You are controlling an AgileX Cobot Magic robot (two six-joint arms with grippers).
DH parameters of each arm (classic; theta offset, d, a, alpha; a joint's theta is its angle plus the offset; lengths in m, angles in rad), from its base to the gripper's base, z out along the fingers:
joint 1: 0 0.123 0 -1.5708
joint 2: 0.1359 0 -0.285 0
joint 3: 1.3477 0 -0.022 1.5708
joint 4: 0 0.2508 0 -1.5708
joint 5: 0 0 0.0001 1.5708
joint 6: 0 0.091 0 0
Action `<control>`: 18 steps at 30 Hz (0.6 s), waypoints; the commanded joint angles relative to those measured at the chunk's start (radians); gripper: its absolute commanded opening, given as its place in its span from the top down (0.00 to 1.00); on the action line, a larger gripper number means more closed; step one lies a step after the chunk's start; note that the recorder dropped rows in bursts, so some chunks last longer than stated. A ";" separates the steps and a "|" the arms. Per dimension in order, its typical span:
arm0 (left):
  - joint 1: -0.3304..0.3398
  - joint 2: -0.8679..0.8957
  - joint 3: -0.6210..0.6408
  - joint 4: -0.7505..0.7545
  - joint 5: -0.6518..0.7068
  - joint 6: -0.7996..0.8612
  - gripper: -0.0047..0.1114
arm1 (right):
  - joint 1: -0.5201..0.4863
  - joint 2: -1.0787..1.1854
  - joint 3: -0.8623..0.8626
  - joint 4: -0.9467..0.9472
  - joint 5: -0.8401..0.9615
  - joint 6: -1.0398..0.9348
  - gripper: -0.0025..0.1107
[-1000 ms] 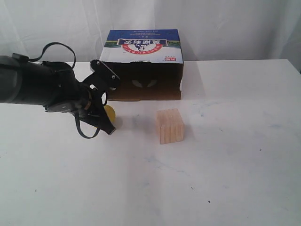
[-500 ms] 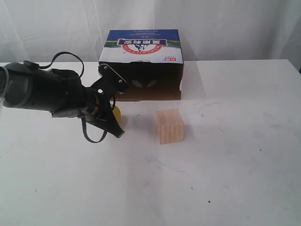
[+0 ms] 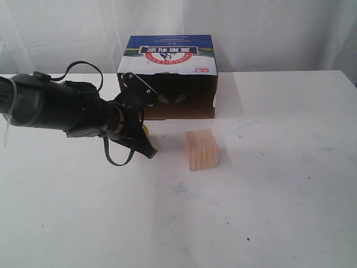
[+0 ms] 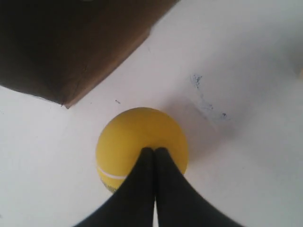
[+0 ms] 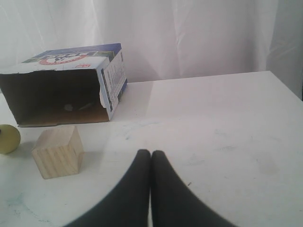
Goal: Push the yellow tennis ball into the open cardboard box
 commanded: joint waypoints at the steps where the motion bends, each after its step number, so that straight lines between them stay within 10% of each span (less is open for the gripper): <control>1: -0.006 0.039 -0.010 -0.009 0.029 -0.012 0.96 | -0.001 -0.007 0.004 -0.002 -0.007 -0.004 0.98; 18: -0.006 0.025 -0.056 0.024 0.045 -0.012 0.96 | -0.001 -0.007 0.004 -0.002 -0.007 -0.004 0.98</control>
